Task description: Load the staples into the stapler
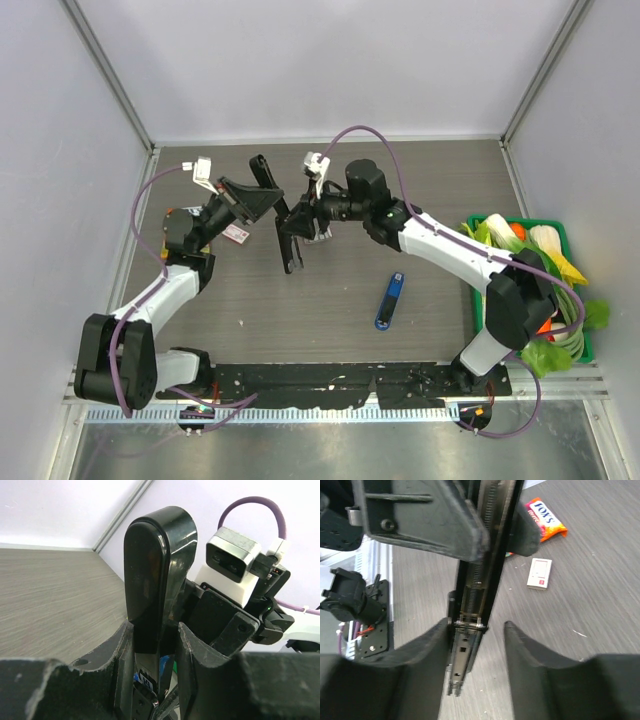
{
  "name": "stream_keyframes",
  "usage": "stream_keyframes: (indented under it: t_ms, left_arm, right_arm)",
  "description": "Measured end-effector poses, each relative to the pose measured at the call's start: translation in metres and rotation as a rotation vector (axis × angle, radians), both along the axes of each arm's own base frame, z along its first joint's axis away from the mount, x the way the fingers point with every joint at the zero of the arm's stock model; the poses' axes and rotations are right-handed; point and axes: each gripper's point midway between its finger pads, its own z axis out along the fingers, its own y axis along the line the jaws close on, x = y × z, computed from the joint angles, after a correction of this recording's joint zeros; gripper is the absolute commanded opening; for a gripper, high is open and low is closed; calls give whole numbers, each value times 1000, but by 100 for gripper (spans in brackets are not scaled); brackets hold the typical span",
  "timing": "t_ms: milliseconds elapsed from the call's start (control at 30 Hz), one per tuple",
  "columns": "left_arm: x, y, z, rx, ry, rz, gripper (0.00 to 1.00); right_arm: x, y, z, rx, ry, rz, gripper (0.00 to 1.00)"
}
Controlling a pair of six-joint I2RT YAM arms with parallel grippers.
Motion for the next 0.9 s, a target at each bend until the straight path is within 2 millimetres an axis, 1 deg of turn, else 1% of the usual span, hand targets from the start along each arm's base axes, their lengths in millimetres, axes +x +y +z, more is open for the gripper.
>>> stream_keyframes:
  t_ms: [33,100,133,167,200,233,267,367,400,467,500,567,600,667,733,900]
  left_arm:
    - [1,1,0,1,-1,7,0]
    - [3,1,-2,3,1,17,0]
    - [3,2,-2,3,1,18,0]
    - [3,2,-2,5,-3,18,0]
    - [4,2,-1,8,-13,24,0]
    - [5,3,-1,8,-12,31,0]
    - [6,3,-2,9,-11,33,1]
    - [6,3,-3,12,-13,34,17]
    - [6,3,-3,13,-13,35,30]
    - [7,3,-3,14,-14,36,46]
    - [7,3,-4,15,-14,37,60]
    - [9,7,-3,10,-11,46,72]
    - [9,9,-3,8,-10,51,81]
    - [13,15,-2,6,-8,74,87]
    - [18,24,-2,7,-5,102,99]
    - [25,43,-2,12,-1,159,100]
  right_arm:
    - [0,1,0,0,3,2,37]
    - [-5,2,0,4,17,19,27]
    - [-5,3,0,4,17,20,19]
    - [-5,2,-1,2,28,13,14]
    - [-4,2,-2,-1,35,9,4]
    - [-3,1,-2,-1,38,8,1]
    - [-3,0,-2,-1,36,9,1]
    - [-3,0,-3,-8,32,6,1]
    - [-2,0,-4,-9,29,6,1]
    - [-2,-1,-4,-11,25,3,1]
    - [-2,-1,-4,-12,24,1,1]
    - [-2,-2,-4,-23,18,-8,1]
    - [-1,-4,-6,-31,20,-13,1]
    - [-1,-7,-10,-53,27,-31,1]
    - [1,-11,-11,-69,32,-56,1]
    - [4,-19,-15,-103,51,-107,1]
